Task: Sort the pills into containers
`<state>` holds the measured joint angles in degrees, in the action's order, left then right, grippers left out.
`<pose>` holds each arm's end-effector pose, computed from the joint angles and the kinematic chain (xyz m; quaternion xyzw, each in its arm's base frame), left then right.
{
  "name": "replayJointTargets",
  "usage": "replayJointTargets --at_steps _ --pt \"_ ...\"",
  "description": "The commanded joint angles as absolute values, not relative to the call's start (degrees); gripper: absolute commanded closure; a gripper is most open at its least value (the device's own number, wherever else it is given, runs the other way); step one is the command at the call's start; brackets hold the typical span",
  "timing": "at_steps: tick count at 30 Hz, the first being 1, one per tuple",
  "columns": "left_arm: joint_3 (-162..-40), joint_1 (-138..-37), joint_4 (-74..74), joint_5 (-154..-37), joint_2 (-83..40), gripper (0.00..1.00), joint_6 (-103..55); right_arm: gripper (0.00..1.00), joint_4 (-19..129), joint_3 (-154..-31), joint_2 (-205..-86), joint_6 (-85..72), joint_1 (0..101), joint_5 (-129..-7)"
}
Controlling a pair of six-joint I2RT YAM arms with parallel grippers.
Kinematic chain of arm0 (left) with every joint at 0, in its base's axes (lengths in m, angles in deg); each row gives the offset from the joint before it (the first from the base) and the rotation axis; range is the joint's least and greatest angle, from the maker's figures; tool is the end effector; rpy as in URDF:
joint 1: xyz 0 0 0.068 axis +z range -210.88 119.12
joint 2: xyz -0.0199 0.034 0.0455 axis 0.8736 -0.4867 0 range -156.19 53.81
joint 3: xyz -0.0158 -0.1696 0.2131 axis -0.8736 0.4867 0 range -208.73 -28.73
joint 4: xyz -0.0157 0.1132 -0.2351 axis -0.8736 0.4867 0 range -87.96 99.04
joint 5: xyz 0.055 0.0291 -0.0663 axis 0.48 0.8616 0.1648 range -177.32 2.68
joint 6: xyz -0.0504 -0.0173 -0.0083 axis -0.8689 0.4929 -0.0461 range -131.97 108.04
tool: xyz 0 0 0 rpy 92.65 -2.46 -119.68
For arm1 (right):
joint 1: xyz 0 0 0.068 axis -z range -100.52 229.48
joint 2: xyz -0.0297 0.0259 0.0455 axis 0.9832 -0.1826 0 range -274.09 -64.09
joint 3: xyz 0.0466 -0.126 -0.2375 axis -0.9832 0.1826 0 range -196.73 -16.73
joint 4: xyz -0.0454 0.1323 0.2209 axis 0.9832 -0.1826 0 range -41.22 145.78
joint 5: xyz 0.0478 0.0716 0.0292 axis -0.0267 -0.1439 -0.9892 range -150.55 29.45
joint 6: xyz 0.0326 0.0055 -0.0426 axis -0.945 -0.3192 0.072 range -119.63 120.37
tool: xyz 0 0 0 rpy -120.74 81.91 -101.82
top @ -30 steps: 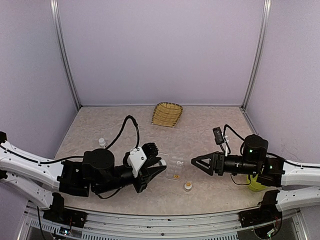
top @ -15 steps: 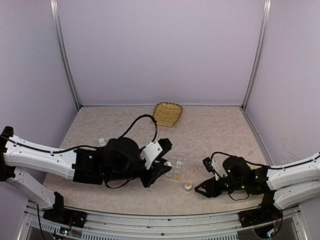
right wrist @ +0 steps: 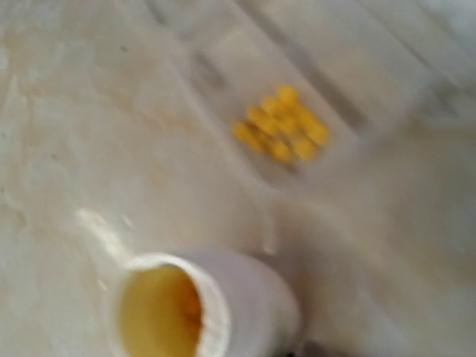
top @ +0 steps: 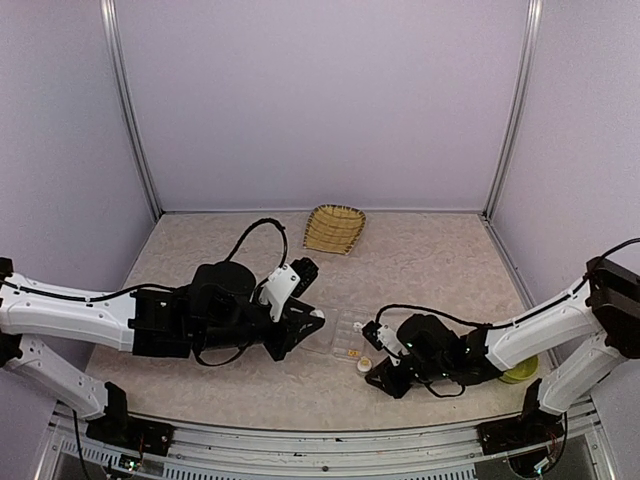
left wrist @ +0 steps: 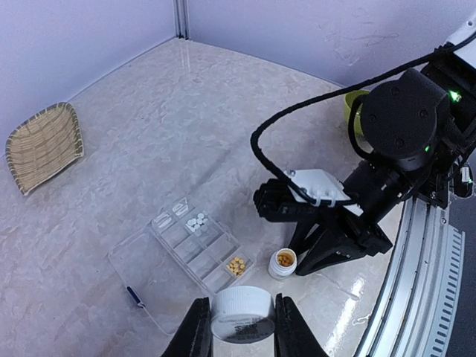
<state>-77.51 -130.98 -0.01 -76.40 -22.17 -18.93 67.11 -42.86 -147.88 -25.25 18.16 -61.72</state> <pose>0.1086 -0.2798 0.2647 0.3964 0.7427 -0.2697 0.4675 0.1189 0.2187 0.1218 -0.2881 0.8824 0.2628 0.2634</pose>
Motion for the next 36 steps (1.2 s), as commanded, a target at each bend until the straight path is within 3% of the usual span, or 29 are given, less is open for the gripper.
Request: replayJointTargets --at_steps 1,18,25,36 --pt "-76.04 -129.87 1.62 -76.75 -19.68 0.79 -20.55 0.73 65.75 -46.83 -152.44 -17.82 14.80 -57.35" --pt "-76.08 -126.20 4.59 -80.52 -20.81 0.79 -19.79 0.74 73.44 -53.51 -160.07 -10.80 9.34 -58.49" --pt "-82.93 -124.95 11.66 -86.74 -26.44 0.79 -16.71 0.73 67.06 -46.41 -145.14 -17.75 9.37 -57.14" --pt "-97.22 -124.32 22.66 -95.10 -43.00 0.80 -12.31 0.73 50.48 -41.45 -119.04 -30.81 10.81 -40.28"
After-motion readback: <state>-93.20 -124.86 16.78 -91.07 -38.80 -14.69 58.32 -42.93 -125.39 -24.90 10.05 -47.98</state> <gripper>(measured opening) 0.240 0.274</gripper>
